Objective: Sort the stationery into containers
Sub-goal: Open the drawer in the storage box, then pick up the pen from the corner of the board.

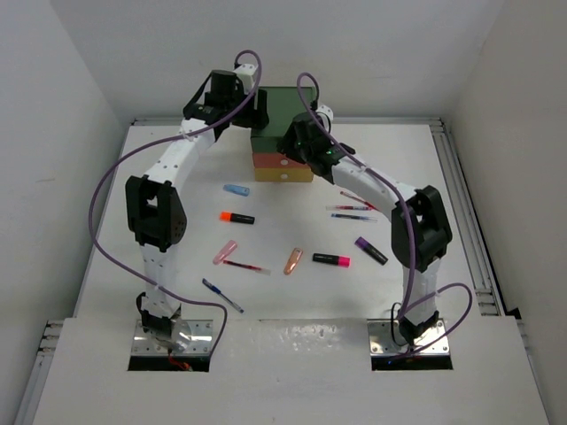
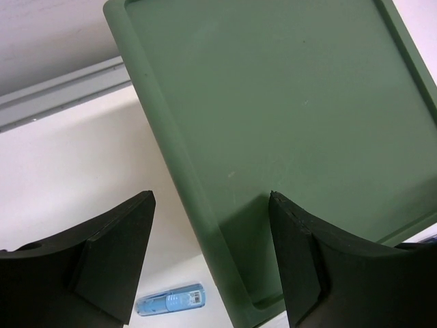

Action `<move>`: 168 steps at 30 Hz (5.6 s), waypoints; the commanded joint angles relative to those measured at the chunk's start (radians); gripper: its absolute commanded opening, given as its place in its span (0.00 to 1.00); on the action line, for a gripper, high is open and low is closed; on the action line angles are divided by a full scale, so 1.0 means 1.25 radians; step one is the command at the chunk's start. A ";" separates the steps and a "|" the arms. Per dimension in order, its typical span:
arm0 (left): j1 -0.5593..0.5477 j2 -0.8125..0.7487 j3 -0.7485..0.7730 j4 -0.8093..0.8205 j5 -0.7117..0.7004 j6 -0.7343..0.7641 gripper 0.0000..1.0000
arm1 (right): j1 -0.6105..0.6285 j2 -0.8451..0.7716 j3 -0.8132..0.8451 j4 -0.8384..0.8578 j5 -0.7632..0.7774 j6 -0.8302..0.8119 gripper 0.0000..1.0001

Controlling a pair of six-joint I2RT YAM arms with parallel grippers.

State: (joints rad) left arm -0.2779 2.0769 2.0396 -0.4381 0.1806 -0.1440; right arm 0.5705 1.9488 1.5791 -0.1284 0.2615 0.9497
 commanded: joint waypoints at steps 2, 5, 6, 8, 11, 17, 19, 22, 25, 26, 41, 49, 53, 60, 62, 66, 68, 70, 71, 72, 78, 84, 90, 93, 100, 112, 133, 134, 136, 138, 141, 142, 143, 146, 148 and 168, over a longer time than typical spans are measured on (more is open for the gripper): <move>0.008 0.006 0.034 0.007 0.016 -0.014 0.74 | -0.005 0.018 0.057 0.022 0.015 0.006 0.38; 0.006 0.010 0.035 0.001 0.016 -0.012 0.74 | -0.005 0.025 0.068 0.012 0.026 0.007 0.36; 0.008 0.011 0.034 0.001 0.016 -0.012 0.74 | -0.008 0.028 0.068 0.009 0.029 0.008 0.35; 0.005 0.012 0.034 -0.003 0.017 -0.015 0.74 | -0.010 0.031 0.072 0.007 0.031 0.011 0.34; 0.004 0.016 0.031 -0.004 0.016 -0.016 0.74 | -0.011 0.034 0.071 0.003 0.031 0.010 0.30; 0.000 0.023 0.032 -0.013 0.015 -0.017 0.75 | -0.012 0.018 0.062 0.000 0.026 0.005 0.09; 0.000 0.023 0.032 -0.014 0.016 -0.020 0.75 | -0.011 0.003 0.041 0.001 0.020 0.000 0.02; -0.001 0.023 0.034 -0.014 0.014 -0.020 0.75 | -0.008 -0.012 0.025 0.004 0.028 -0.007 0.11; -0.005 0.021 0.032 -0.013 0.013 -0.021 0.75 | -0.008 -0.012 0.025 0.009 0.033 -0.015 0.16; -0.006 0.022 0.032 -0.013 0.011 -0.021 0.75 | -0.010 -0.009 0.029 0.012 0.035 -0.020 0.13; -0.006 0.022 0.035 -0.020 -0.003 -0.023 0.76 | 0.030 -0.084 -0.050 0.034 0.030 -0.050 0.00; -0.006 0.022 0.037 -0.025 -0.003 -0.025 0.76 | 0.058 -0.151 -0.128 0.016 0.030 -0.035 0.00; -0.007 0.022 0.036 -0.025 -0.002 -0.028 0.76 | 0.071 -0.183 -0.183 0.000 0.026 -0.020 0.00; -0.006 0.022 0.034 -0.029 0.003 -0.034 0.76 | 0.099 -0.232 -0.250 -0.030 0.010 0.000 0.00; -0.005 0.023 0.034 -0.029 0.006 -0.035 0.77 | 0.103 -0.243 -0.259 -0.035 0.007 0.000 0.00; -0.006 0.022 0.031 -0.026 0.009 -0.038 0.77 | 0.113 -0.252 -0.268 -0.041 0.007 0.004 0.00; -0.005 0.021 0.030 -0.026 0.009 -0.037 0.80 | 0.115 -0.251 -0.272 -0.041 0.003 0.004 0.15; -0.003 0.020 0.030 -0.026 0.009 -0.038 0.83 | 0.113 -0.250 -0.273 -0.042 0.002 0.006 0.34; -0.005 0.018 0.030 -0.025 0.010 -0.038 0.84 | 0.113 -0.250 -0.272 -0.041 0.001 0.007 0.49; -0.006 0.016 0.031 -0.023 0.010 -0.036 0.85 | 0.112 -0.250 -0.271 -0.038 -0.001 0.007 0.53; 0.000 0.006 0.056 -0.019 0.028 -0.022 0.88 | 0.113 -0.254 -0.264 -0.025 -0.025 -0.015 0.62; 0.030 -0.107 -0.012 0.073 0.109 -0.055 0.89 | 0.128 -0.303 -0.306 -0.021 -0.063 -0.105 0.62; 0.073 -0.303 -0.124 0.113 0.127 -0.081 0.89 | 0.149 -0.400 -0.442 0.027 -0.118 -0.286 0.61; 0.109 -0.397 -0.198 0.077 0.121 -0.068 0.88 | 0.175 -0.454 -0.497 0.034 -0.139 -0.391 0.61; 0.244 -0.541 -0.424 -0.200 0.084 0.077 0.87 | 0.177 -0.592 -0.590 -0.043 -0.078 -0.522 0.61; 0.311 -0.592 -0.667 -0.428 -0.166 0.124 0.87 | 0.060 -0.733 -0.705 -0.144 0.014 -0.554 0.60; 0.437 -0.269 -0.750 -0.369 -0.267 0.022 0.82 | -0.097 -0.706 -0.646 -0.182 -0.020 -0.598 0.60; 0.442 -0.265 -0.755 -0.366 -0.267 0.018 0.84 | -0.098 -0.702 -0.646 -0.181 -0.014 -0.599 0.60; 0.447 -0.248 -0.770 -0.353 -0.266 0.011 0.84 | -0.109 -0.699 -0.650 -0.181 -0.009 -0.601 0.61; 0.447 -0.222 -0.776 -0.345 -0.262 0.011 0.84 | -0.125 -0.695 -0.648 -0.186 -0.008 -0.600 0.61; 0.447 -0.191 -0.782 -0.338 -0.256 0.012 0.83 | -0.149 -0.693 -0.646 -0.200 -0.009 -0.593 0.61; 0.451 -0.184 -0.785 -0.336 -0.253 0.013 0.82 | -0.154 -0.694 -0.646 -0.204 -0.009 -0.593 0.61; 0.449 -0.176 -0.787 -0.335 -0.249 0.015 0.82 | -0.162 -0.695 -0.647 -0.205 -0.009 -0.594 0.60; 0.449 -0.164 -0.791 -0.331 -0.239 0.021 0.78 | -0.173 -0.695 -0.648 -0.202 -0.009 -0.603 0.60; 0.449 -0.163 -0.792 -0.326 -0.235 0.028 0.70 | -0.184 -0.695 -0.651 -0.194 -0.010 -0.610 0.60; 0.399 -0.407 -0.600 -0.186 0.197 0.181 0.26 | -0.315 -0.783 -0.740 -0.252 -0.204 -0.752 0.53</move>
State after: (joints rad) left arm 0.2665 1.7096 1.1793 -0.7769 0.1921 -0.0135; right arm 0.1867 0.9974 0.6754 -0.4294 0.0933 0.0704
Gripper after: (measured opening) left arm 0.382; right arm 0.532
